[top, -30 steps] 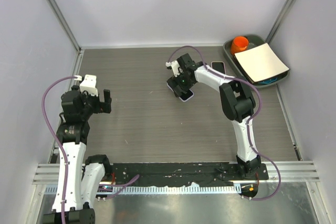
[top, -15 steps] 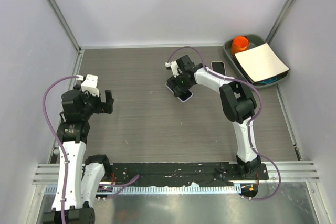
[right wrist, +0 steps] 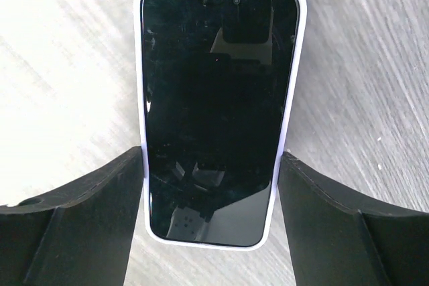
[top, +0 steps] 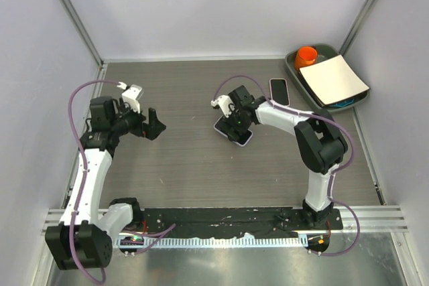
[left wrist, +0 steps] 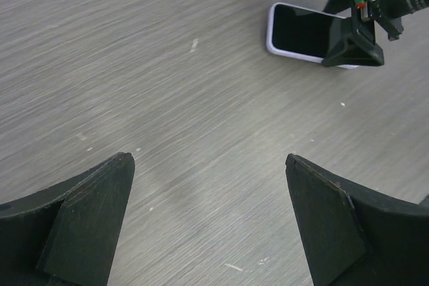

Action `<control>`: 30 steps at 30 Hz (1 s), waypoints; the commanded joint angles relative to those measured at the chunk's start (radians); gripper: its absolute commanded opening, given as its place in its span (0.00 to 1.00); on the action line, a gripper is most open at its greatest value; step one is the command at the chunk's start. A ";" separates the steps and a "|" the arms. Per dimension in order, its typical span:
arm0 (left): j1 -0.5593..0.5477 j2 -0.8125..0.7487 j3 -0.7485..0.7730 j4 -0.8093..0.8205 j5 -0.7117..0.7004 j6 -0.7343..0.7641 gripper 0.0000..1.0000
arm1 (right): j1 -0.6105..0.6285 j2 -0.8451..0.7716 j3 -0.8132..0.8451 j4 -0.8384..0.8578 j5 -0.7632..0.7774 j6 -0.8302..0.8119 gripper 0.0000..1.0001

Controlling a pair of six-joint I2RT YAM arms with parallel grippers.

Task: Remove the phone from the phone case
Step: Pick up the phone at the center of the board.

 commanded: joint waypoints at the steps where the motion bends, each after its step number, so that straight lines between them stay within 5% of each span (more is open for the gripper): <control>1: -0.098 0.078 0.050 0.050 0.098 -0.009 1.00 | 0.061 -0.180 -0.065 0.100 0.026 -0.064 0.21; 6: -0.217 0.208 0.086 0.053 0.088 0.008 1.00 | 0.095 -0.283 -0.132 0.132 0.031 -0.064 0.20; 15: -0.223 0.524 0.251 0.082 0.357 -0.155 1.00 | 0.133 -0.473 -0.213 0.189 0.006 -0.061 0.19; 30: -0.327 0.666 0.371 0.081 0.449 -0.238 0.97 | 0.268 -0.552 -0.256 0.281 0.119 -0.087 0.20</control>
